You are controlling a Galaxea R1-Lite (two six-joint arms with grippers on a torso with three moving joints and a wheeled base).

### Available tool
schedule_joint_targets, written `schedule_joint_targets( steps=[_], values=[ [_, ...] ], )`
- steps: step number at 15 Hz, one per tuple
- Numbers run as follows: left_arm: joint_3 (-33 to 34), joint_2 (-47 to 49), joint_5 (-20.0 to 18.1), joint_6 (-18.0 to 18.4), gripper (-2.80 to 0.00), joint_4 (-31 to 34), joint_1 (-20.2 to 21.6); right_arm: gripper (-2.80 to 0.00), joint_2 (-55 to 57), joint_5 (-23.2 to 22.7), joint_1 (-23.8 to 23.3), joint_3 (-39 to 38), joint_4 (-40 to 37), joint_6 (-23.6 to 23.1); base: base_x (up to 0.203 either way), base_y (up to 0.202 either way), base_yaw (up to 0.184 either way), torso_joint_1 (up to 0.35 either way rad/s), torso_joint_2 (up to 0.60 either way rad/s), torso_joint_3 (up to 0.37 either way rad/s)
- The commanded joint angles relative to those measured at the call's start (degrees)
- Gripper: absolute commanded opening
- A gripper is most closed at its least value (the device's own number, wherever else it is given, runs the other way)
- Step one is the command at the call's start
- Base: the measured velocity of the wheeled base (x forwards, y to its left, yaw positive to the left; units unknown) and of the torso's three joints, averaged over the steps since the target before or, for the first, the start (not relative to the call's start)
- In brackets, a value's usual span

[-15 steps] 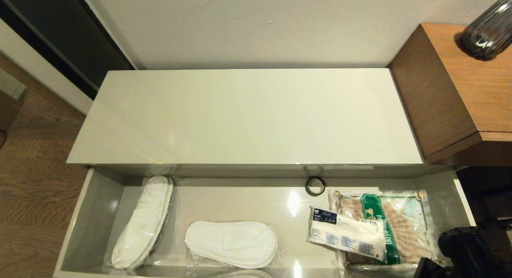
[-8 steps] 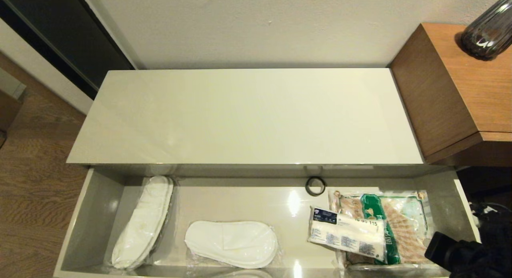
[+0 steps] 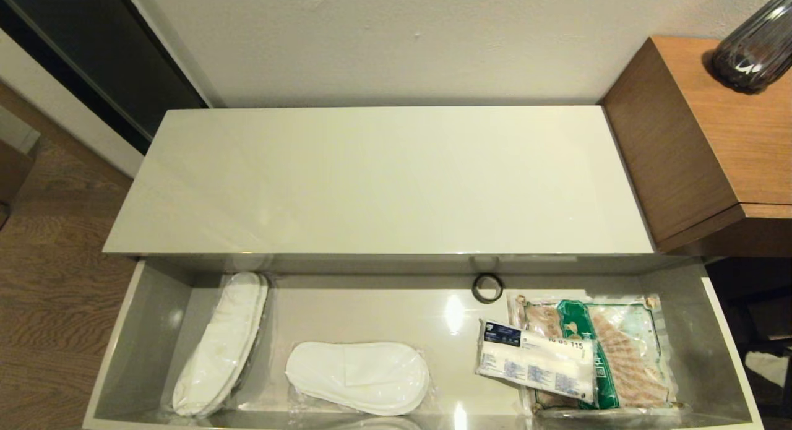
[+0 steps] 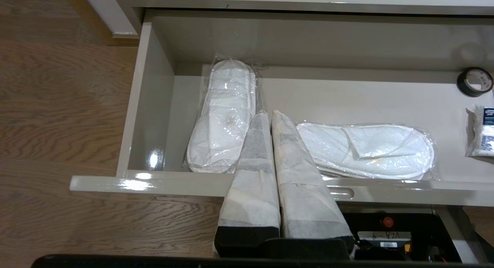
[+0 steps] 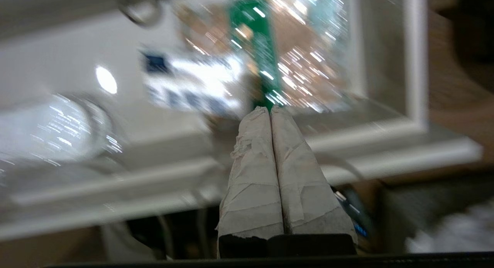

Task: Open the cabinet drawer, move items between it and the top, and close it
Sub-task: Take out the tissue from the drawer

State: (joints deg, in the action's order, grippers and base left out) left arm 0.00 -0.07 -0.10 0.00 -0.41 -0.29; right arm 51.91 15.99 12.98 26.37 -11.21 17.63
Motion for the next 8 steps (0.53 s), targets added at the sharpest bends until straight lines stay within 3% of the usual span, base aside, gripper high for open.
schedule_joint_targets(
  steps=[1,4,8],
  values=[
    [0.00,0.07,0.02,0.00,-2.80,-0.02,0.03,-2.80,-4.09,3.17,-0.06,0.73,-4.71,0.12,0.000,0.000,0.000,0.000,0.00,0.000],
    [0.00,0.07,-0.01,0.00,-2.80,-0.02,-0.04,-2.80,-3.87,3.12,-0.14,-1.17,-2.01,2.55,0.000,0.000,0.000,0.000,0.00,0.000],
    [0.00,0.07,0.02,0.00,-2.80,-0.02,0.00,-2.80,2.03,3.02,-0.21,-3.51,8.56,-1.00,0.000,0.000,0.000,0.000,0.00,0.000]
  ],
)
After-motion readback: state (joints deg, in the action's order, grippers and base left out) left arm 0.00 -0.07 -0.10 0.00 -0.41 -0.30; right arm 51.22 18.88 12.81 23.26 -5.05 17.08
